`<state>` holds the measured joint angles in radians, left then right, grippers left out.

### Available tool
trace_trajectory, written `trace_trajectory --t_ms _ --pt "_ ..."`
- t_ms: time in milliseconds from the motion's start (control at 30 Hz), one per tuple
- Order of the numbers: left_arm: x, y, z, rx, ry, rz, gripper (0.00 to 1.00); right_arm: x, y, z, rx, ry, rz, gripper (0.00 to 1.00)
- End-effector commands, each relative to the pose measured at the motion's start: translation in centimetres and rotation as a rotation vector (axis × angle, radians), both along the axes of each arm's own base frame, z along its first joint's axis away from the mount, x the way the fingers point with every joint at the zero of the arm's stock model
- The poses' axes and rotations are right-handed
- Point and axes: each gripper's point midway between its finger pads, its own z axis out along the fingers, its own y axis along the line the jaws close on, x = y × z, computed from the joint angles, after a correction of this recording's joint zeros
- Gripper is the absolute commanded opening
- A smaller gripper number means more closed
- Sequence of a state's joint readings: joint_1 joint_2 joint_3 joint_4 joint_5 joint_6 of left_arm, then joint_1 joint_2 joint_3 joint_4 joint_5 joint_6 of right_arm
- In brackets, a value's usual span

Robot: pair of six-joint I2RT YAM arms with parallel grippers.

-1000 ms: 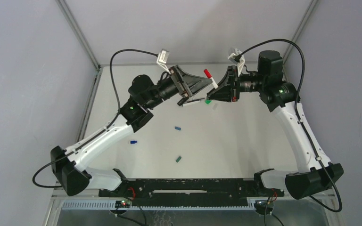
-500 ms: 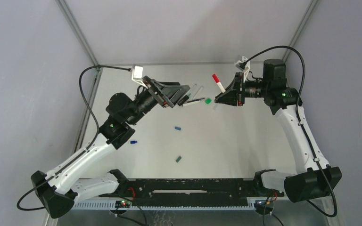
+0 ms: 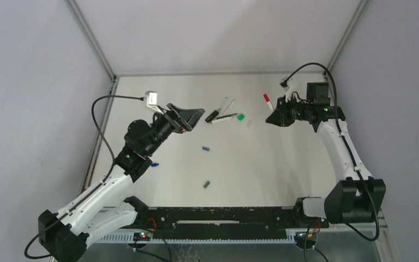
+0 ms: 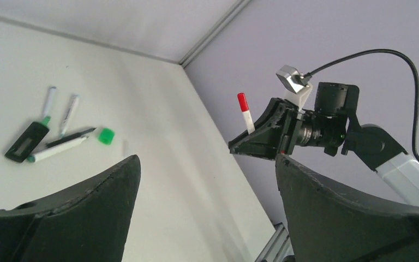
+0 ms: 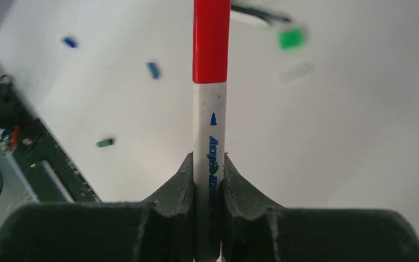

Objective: Insert the pens into the pen caps
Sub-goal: Place the pen at the center of the board.

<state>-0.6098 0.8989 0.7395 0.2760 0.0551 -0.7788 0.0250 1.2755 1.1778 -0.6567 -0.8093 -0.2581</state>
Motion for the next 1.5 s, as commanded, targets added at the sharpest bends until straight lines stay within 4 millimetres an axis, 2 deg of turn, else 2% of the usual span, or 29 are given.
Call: trace_trajectory --t_ms 0,167,300,433,533,667,1100,1467 --pt "0.4 0.6 -2.3 0.0 0.063 0.007 0.95 2.4 -4.5 -4.8 -0.127 0.125 -0.213 0.0" --pt "1.2 1.2 -5.6 0.028 0.154 0.032 0.95 3.2 -7.1 -9.2 -0.203 0.189 -0.333 0.0" --pt "1.7 1.6 -7.4 0.027 0.204 0.049 0.94 3.8 -8.9 -12.8 -0.245 0.238 -0.434 0.0" --pt "1.8 1.8 -8.9 0.038 0.242 0.054 0.94 3.5 -9.4 -15.5 -0.233 0.297 -0.486 0.01" --pt "2.0 1.9 -10.2 0.058 0.284 0.058 0.93 3.3 -10.5 -17.0 -0.302 0.286 -0.491 0.03" --pt "2.1 1.9 -11.9 0.074 0.344 0.058 0.93 2.9 -10.9 -19.0 -0.315 0.349 -0.488 0.07" --pt "2.2 1.6 -13.8 0.085 0.413 0.043 0.91 2.7 -11.5 -21.7 -0.357 0.429 -0.484 0.16" --pt "2.0 1.8 -14.4 0.098 0.434 0.045 0.91 2.5 -11.4 -22.0 -0.352 0.453 -0.475 0.26"
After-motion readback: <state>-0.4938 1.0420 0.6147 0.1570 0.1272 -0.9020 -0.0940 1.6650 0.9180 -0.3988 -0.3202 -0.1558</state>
